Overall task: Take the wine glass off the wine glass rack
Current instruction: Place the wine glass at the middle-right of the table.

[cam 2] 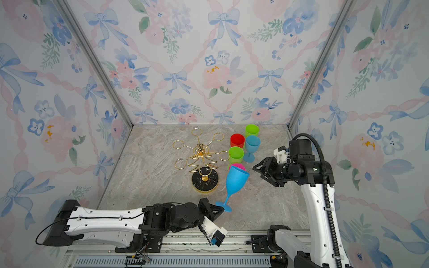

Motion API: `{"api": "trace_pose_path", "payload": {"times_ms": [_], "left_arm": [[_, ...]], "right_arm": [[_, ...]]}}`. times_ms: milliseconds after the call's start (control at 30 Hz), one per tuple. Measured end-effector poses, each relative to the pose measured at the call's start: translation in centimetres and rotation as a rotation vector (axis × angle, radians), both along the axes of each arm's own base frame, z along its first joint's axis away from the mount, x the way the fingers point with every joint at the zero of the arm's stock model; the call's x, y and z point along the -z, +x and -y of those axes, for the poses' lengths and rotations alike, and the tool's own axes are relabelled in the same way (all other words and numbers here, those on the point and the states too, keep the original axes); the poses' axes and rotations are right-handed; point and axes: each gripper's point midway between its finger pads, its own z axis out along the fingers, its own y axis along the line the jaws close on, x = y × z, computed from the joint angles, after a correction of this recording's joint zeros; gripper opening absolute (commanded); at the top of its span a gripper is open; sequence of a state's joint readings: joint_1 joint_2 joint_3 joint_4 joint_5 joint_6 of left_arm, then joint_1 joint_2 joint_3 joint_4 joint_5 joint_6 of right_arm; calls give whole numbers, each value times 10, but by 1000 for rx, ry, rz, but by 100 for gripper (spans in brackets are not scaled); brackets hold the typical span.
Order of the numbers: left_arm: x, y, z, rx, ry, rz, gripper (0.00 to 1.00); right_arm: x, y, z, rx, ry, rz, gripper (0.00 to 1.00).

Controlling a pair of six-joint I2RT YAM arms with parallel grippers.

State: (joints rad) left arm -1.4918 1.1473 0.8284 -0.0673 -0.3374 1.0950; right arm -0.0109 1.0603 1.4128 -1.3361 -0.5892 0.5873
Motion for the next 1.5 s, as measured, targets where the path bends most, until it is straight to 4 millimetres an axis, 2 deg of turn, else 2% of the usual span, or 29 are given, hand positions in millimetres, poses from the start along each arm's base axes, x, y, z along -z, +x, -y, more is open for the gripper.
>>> {"api": "trace_pose_path", "payload": {"times_ms": [400,567,667,1100,1500], "left_arm": [[21,15,-9,11,102,235,0],[42,19,-16,37,160,351,0],[48,20,-18,53,174,410,0],[30,23,-11,51,116,501,0],[34,27,-14,39,128,553,0]], "right_arm": [[2,1,-9,-42,24,-23,45],[2,-1,-14,-61,33,-25,44],[3,-2,-16,-71,35,-29,43],[18,-10,-18,-105,21,-70,39],[16,-15,-26,-144,38,-65,35]]}}
